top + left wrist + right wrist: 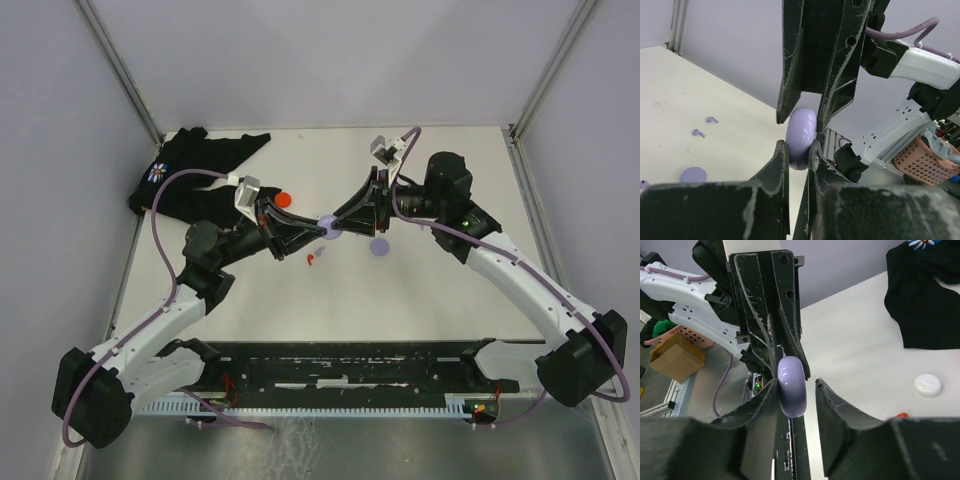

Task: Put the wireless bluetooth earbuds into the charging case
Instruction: Pick up the charging case at the center of the board, then open the charging case.

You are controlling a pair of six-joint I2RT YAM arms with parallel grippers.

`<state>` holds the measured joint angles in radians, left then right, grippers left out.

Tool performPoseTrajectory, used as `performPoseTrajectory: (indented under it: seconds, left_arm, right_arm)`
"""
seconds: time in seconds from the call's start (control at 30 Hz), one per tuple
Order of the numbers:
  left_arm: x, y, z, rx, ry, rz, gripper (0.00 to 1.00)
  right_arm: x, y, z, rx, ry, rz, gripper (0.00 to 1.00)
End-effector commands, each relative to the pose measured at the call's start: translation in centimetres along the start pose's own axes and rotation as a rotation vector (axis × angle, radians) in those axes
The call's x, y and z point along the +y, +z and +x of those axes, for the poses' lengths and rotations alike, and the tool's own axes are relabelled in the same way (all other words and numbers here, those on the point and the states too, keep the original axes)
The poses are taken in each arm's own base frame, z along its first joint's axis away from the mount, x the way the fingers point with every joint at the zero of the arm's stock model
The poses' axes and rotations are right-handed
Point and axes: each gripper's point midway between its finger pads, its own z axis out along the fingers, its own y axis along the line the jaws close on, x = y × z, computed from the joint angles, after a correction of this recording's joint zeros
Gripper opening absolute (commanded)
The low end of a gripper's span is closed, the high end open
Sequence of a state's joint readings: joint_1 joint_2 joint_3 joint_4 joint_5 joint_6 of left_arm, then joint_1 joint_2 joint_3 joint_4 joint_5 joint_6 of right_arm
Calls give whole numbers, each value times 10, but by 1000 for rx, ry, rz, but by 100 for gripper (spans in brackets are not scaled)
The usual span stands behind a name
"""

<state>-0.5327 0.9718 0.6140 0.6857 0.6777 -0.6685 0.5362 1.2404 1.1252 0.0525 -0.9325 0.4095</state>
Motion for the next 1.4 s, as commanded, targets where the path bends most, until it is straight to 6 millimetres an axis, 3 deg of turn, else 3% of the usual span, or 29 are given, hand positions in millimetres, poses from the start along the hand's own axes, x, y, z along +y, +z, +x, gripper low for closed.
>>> performPoseTrajectory:
  seconds: [0.0, 0.13, 0.3, 0.57, 1.37]
  left_arm:
    - [-11, 4, -20, -79, 14, 41, 3]
    - [-12, 5, -18, -69, 19, 58, 4]
    - [-5, 7, -5, 46, 78, 45, 27]
    - [-17, 4, 12, 223, 184, 156, 46]
    - [-12, 11, 27, 310, 204, 234, 51]
  right_arm:
    - [10, 4, -10, -14, -41, -68, 39]
    - [13, 3, -8, 15, -50, -82, 26]
    - [13, -2, -3, 87, -82, -72, 15]
    - [14, -11, 5, 212, -127, -48, 9]
    - [14, -3, 15, 347, -184, -12, 7]
